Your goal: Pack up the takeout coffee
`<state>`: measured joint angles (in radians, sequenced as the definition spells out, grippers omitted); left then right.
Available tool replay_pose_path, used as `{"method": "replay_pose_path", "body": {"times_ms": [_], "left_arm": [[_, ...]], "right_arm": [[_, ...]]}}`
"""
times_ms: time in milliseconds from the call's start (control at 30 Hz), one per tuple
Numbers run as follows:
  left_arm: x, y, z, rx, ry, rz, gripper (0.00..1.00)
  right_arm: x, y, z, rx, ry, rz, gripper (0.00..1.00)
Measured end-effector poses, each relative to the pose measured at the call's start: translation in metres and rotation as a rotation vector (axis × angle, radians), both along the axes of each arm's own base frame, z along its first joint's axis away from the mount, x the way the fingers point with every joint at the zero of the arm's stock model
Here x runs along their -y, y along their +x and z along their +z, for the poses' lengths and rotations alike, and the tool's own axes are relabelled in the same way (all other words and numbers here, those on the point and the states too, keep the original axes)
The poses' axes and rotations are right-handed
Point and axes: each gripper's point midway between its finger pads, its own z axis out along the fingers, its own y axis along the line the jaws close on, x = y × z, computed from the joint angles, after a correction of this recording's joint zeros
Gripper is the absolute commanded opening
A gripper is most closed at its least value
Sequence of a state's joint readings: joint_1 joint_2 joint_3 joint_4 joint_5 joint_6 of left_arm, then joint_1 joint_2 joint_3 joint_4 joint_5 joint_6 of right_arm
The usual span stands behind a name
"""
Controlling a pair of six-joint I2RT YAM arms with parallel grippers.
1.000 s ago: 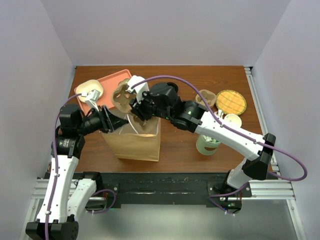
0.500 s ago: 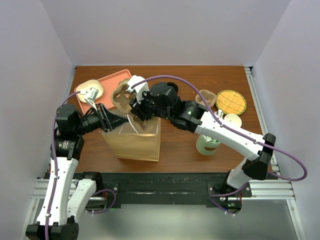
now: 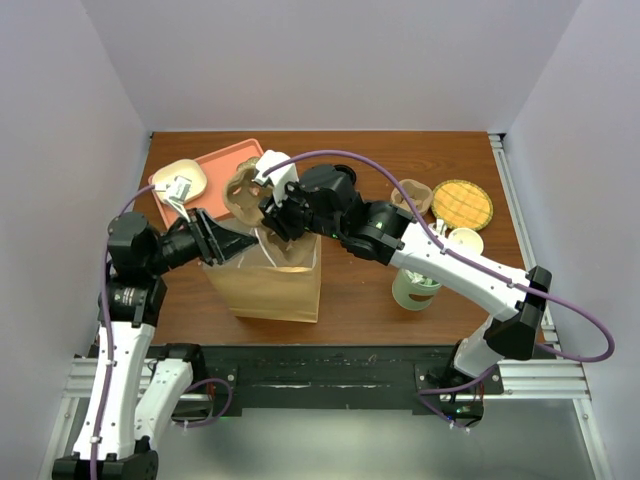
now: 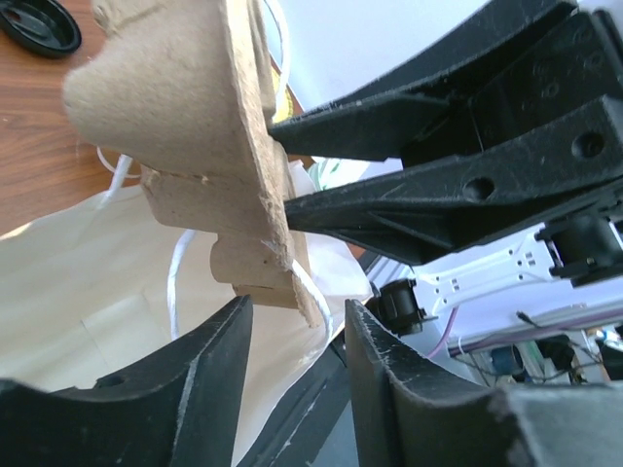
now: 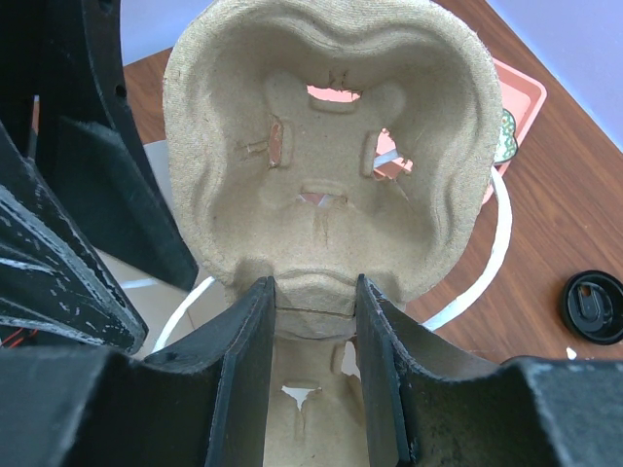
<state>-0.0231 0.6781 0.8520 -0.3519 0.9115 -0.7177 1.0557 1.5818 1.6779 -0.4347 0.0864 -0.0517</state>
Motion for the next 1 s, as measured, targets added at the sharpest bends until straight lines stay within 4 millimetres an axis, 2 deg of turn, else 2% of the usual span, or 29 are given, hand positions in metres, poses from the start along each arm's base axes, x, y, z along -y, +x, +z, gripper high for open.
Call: {"method": "replay_pose_path", "body": {"times_ms": [267,633,867,967,1000], "left_arm": [[-0.007,0.01,0.014,-0.003,-0.006,0.09,0.51],[-0.008,0.016,0.006,-0.062,-0.009,0.114,0.5],[0.0,0.016,0.002,-0.093,-0.009,0.102,0.47],[0.01,0.014,-0.001,-0.113,-0.007,0.079,0.44],[0.012,0.015,-0.002,-0.12,-0.004,0.076,0.41]], "right_arm": [[0.001,0.001,0.0,0.0,0.0,-0.002,0.32],[0.0,0.001,0.0,-0.006,0.004,-0.005,0.32],[0.0,0.001,0.0,-0.009,0.006,-0.006,0.32],[0.0,0.0,0.0,-0.012,0.008,-0.008,0.32],[0.0,0.0,0.0,-0.013,0.008,-0.008,0.32]]}}
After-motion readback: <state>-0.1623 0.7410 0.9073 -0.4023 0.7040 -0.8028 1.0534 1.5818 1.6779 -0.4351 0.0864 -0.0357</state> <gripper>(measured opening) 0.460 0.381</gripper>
